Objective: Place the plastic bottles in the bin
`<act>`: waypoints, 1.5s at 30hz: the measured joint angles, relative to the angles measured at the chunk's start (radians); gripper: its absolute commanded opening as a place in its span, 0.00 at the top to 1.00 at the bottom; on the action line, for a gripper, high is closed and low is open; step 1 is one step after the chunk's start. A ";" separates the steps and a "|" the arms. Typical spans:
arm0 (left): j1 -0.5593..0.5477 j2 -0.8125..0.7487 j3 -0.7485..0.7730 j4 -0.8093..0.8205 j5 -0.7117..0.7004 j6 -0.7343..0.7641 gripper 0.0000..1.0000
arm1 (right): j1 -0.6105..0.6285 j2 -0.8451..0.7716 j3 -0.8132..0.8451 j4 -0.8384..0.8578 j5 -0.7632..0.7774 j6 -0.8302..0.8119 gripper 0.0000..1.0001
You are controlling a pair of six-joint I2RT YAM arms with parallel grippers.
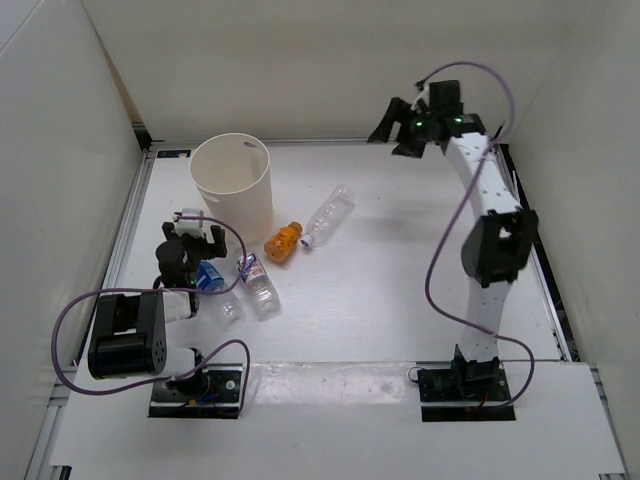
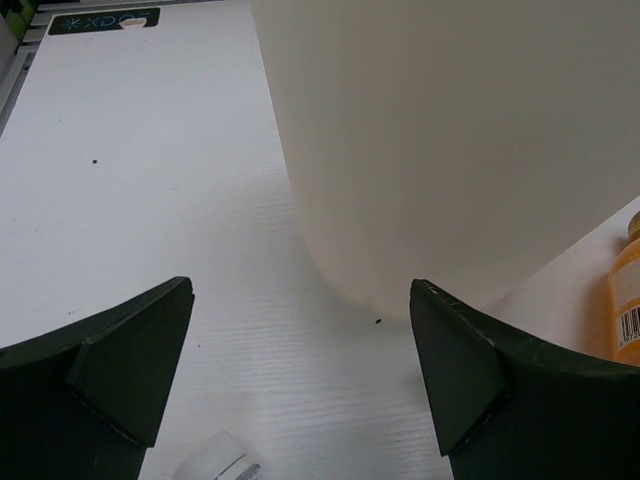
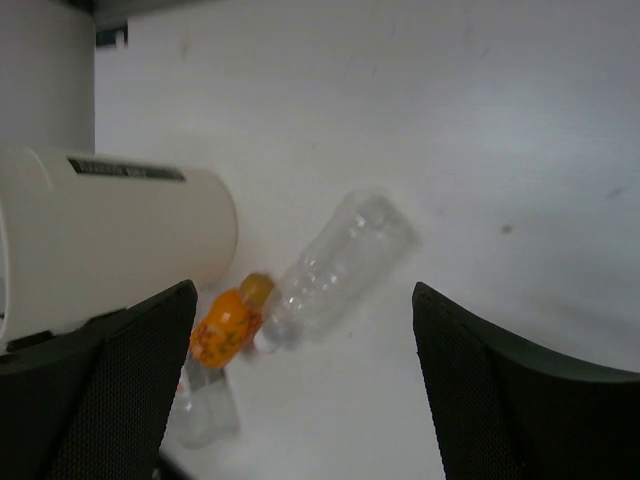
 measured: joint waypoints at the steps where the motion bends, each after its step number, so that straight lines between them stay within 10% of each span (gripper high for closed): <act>1: 0.002 0.000 -0.001 0.004 0.004 0.000 0.00 | 0.020 0.065 0.071 -0.052 -0.028 0.013 0.10; 10: 0.010 0.008 -0.010 0.036 0.029 0.000 0.00 | 0.231 0.262 0.274 -0.485 -0.020 0.072 0.10; 14: 0.010 0.009 -0.011 0.039 0.034 0.000 0.00 | 0.336 0.001 0.097 -0.387 0.411 0.129 0.12; 19: 0.010 0.010 -0.011 0.040 0.044 0.000 0.00 | 0.301 -0.276 -0.103 -0.245 0.295 0.237 0.10; 32: 0.010 0.010 -0.011 0.039 0.048 0.000 0.00 | 0.295 0.296 0.113 -0.299 0.130 0.641 0.10; 45: 0.010 0.010 -0.011 0.037 0.048 0.000 0.00 | 0.299 0.385 0.232 -0.418 0.109 0.722 0.10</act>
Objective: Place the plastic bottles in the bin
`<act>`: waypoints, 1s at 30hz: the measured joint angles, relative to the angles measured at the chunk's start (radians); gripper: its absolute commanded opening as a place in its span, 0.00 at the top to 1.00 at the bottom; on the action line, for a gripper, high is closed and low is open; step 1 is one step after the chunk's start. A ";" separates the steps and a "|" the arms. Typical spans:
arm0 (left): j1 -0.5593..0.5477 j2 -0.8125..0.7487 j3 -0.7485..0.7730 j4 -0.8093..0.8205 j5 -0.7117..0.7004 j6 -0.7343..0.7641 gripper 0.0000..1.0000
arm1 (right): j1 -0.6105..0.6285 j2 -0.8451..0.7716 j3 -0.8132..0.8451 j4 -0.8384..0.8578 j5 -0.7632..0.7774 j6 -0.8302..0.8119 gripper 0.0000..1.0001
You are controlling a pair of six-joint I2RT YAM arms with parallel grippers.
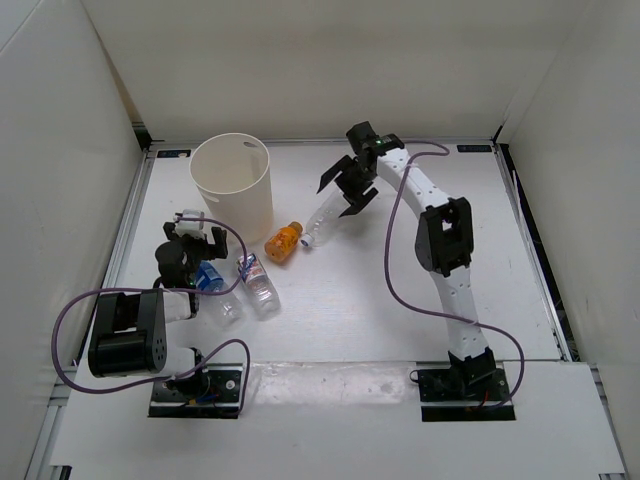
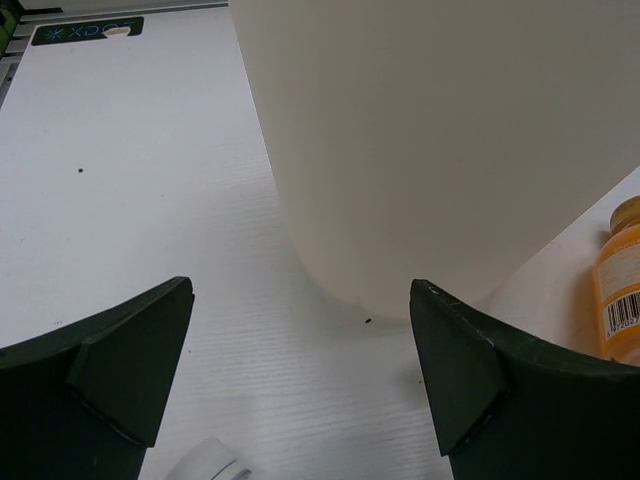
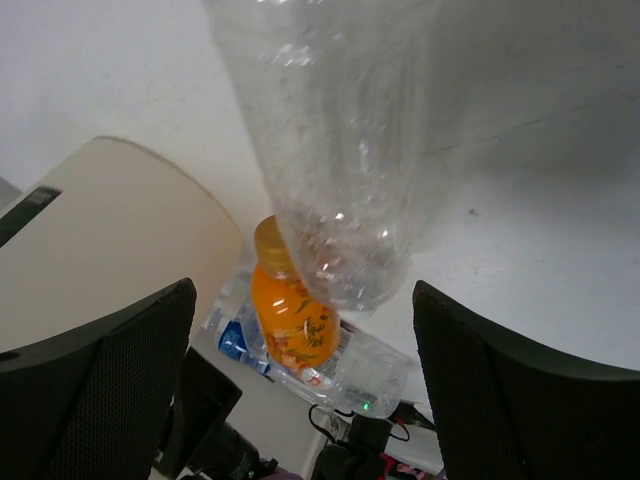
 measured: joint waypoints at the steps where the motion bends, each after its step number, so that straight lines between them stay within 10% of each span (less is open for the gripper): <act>1: 0.000 0.000 0.000 0.000 0.000 0.000 0.00 | 0.000 0.018 0.012 -0.009 0.000 0.005 0.10; 18: 0.000 0.000 0.000 0.000 0.000 0.000 0.00 | -0.003 0.163 0.103 -0.153 0.003 0.008 0.18; 30: 0.000 0.000 0.000 0.000 0.000 -0.001 0.00 | -0.031 0.171 0.105 -0.196 -0.027 -0.043 0.70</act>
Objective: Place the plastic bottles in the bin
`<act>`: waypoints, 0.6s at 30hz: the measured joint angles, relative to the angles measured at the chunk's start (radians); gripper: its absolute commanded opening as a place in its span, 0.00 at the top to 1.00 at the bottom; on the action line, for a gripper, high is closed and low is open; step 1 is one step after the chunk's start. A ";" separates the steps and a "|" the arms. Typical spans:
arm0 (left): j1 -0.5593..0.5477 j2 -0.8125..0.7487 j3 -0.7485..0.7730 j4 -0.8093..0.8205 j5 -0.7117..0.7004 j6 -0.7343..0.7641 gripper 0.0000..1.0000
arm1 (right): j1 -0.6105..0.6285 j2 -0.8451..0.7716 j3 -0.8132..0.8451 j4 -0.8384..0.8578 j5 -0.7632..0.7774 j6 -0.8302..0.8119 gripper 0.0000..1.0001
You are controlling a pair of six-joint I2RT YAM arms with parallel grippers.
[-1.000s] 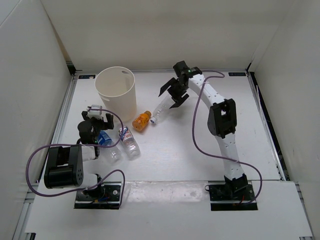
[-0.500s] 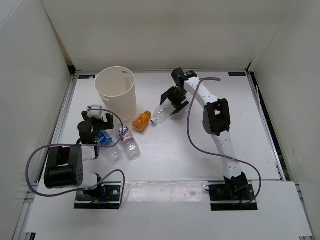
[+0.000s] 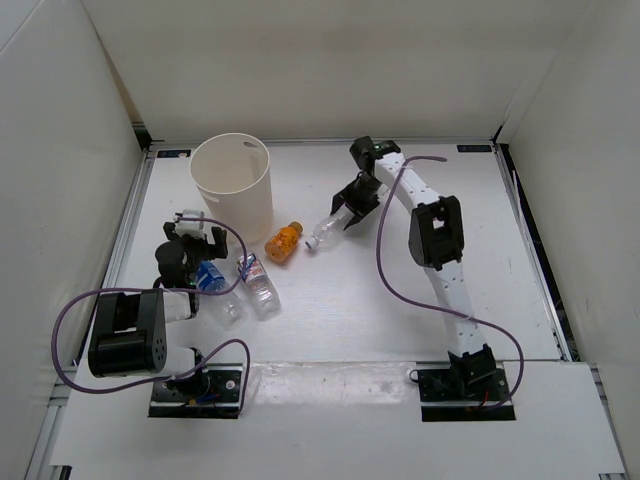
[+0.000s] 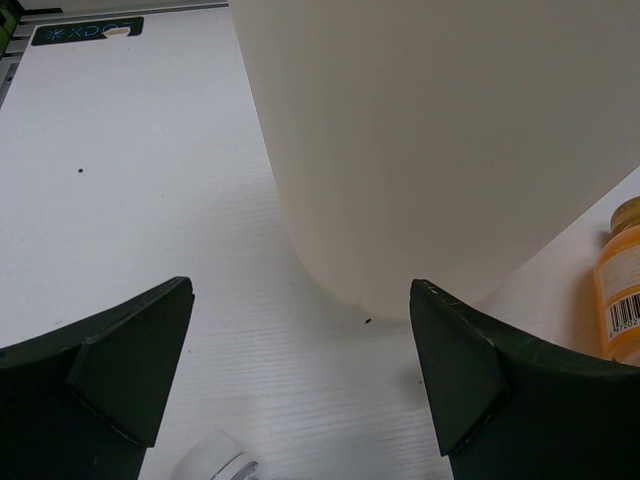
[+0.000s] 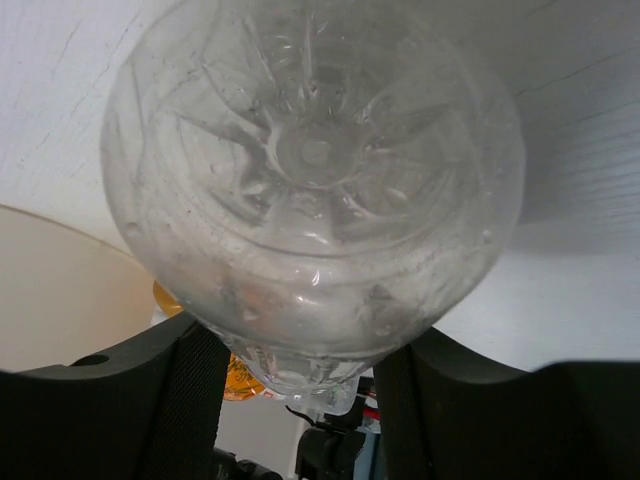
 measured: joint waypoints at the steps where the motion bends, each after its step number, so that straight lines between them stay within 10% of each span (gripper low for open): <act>1: 0.000 0.000 0.000 0.000 0.000 0.000 0.00 | -0.005 0.000 0.000 -0.004 0.000 -0.005 0.74; 8: 0.000 0.000 0.000 0.000 0.000 0.000 0.00 | -0.077 -0.051 -0.029 0.102 0.003 0.020 0.95; 18: 0.000 0.000 0.000 0.000 0.000 0.000 0.00 | -0.158 -0.310 0.002 0.806 0.027 0.189 1.00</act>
